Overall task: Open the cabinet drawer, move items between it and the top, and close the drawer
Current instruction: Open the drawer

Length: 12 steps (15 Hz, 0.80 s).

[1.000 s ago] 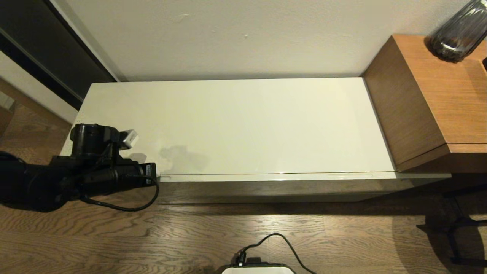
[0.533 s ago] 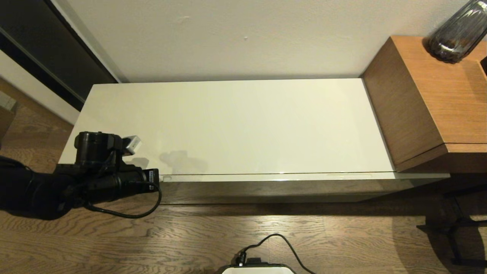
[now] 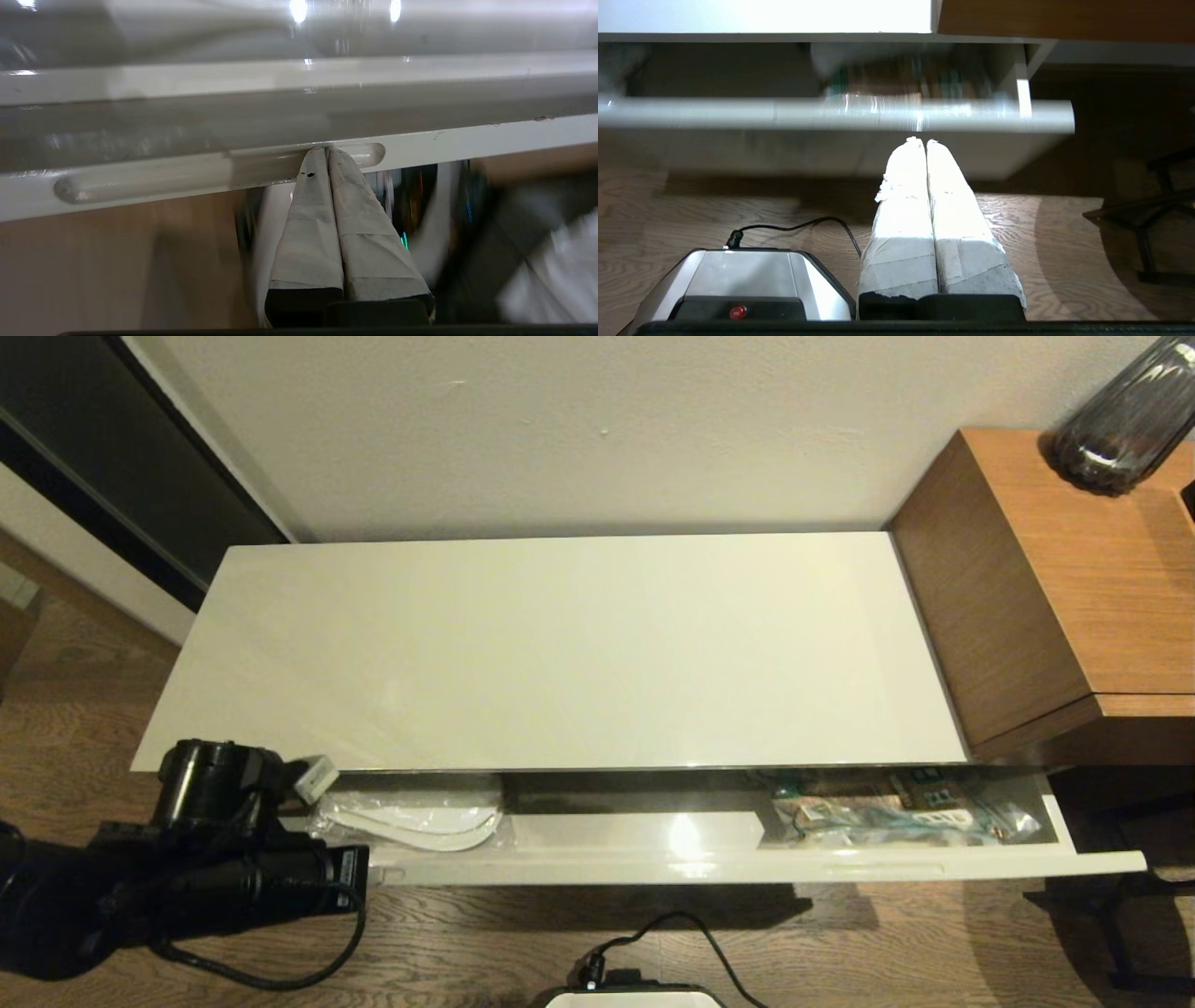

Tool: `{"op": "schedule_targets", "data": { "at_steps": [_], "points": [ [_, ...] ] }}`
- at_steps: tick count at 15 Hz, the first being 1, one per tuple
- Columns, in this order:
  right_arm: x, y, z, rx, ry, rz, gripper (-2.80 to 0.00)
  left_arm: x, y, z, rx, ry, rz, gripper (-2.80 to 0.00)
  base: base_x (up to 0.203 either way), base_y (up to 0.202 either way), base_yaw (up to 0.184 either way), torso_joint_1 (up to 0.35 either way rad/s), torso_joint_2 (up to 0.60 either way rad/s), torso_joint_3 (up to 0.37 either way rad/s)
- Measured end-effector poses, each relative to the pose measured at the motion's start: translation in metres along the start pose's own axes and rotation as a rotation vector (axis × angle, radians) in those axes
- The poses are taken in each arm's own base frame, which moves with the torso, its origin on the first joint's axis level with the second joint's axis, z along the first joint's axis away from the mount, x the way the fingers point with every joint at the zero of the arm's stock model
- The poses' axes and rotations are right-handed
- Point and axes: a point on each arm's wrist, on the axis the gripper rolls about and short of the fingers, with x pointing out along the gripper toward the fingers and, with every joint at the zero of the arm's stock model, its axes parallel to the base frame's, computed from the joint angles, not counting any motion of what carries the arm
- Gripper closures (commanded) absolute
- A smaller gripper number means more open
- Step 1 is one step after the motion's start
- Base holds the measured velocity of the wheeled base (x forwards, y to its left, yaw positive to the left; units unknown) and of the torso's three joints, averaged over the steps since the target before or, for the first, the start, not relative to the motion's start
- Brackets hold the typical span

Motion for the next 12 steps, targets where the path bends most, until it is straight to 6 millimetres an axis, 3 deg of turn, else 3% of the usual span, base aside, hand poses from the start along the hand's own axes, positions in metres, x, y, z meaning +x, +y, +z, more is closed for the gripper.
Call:
{"op": "schedule_targets", "data": {
  "at_steps": [5,7,10,12],
  "points": [
    [0.0,0.0,0.0,0.001,0.002,0.0,0.0,-0.043,-0.014,-0.038,-0.017,0.015,-0.059,0.0,0.0,0.0,0.0,0.0,0.0,0.0],
    [0.0,0.0,0.0,0.0,0.0,-0.001,0.0,-0.078,-0.02,-0.043,-0.056,-0.06,-0.088,0.0,0.0,0.0,0.0,0.0,0.0,0.0],
    [0.0,0.0,0.0,0.0,0.0,0.0,0.0,-0.145,-0.032,-0.044,-0.14,-0.19,-0.174,0.0,0.0,0.0,0.0,0.0,0.0,0.0],
    [0.0,0.0,0.0,0.0,0.001,0.0,0.0,-0.186,-0.036,-0.058,-0.194,-0.2,-0.216,0.0,0.0,0.0,0.0,0.0,0.0,0.0]
  ]
}}
